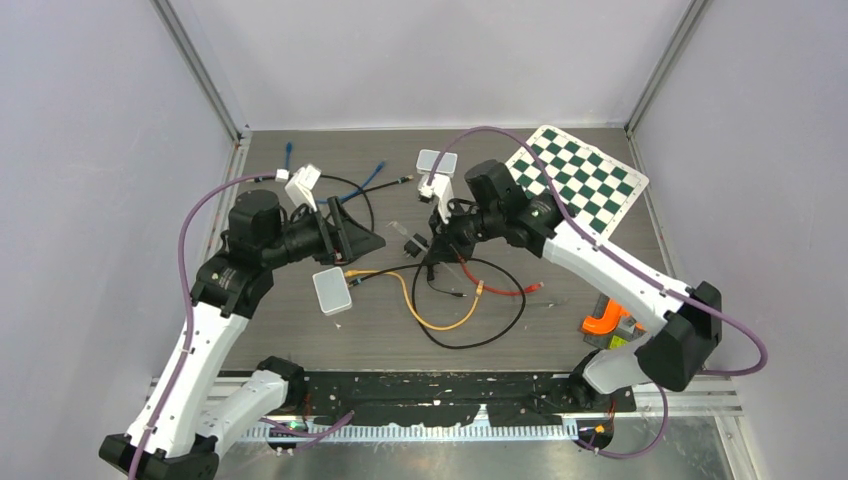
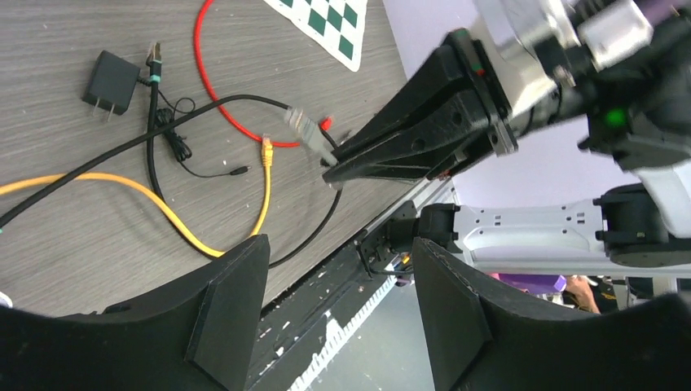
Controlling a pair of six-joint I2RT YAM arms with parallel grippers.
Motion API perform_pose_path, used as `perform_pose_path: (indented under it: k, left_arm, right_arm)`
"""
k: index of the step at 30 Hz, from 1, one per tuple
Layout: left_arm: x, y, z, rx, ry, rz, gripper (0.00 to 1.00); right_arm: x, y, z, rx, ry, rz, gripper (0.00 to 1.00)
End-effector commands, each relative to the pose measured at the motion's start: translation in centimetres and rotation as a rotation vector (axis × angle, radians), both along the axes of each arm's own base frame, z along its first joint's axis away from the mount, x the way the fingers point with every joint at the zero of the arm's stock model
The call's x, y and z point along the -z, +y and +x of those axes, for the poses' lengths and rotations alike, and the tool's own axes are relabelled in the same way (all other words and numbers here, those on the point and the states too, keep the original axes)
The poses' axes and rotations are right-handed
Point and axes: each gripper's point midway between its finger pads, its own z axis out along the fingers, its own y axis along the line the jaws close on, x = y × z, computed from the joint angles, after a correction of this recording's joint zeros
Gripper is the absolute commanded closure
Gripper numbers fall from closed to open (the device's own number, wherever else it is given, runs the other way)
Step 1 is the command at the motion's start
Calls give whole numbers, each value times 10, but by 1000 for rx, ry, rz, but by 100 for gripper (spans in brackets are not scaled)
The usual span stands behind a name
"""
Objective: Insert the plug into the switch port
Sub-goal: Pick up the connector from the center of the board.
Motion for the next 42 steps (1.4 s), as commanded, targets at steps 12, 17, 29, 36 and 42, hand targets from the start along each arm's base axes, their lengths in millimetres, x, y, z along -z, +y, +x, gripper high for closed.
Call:
perform_pose_path:
  k: [12,17,29,36,42]
  left_arm:
    - [-40,-9,22,-73,27,-159,34]
    - [-44,-15,30,-55,27,-170,34]
    - [-59,-18,52,-84,-44,-172,33]
    - [-55,-22,67,-98,-54,-152,37]
    - [-37,-28,82,-102,-12,-110,47]
  right_arm:
    - [-83,-32,69,527,-921,-35,95]
    - [-90,-26,66,555,-956,-23,95]
    - [-78,-6,61,533,-939,-39,95]
    - [-69,3,59,522,-919,-54,95]
    - [-63,9,56,512,-908,-61,95]
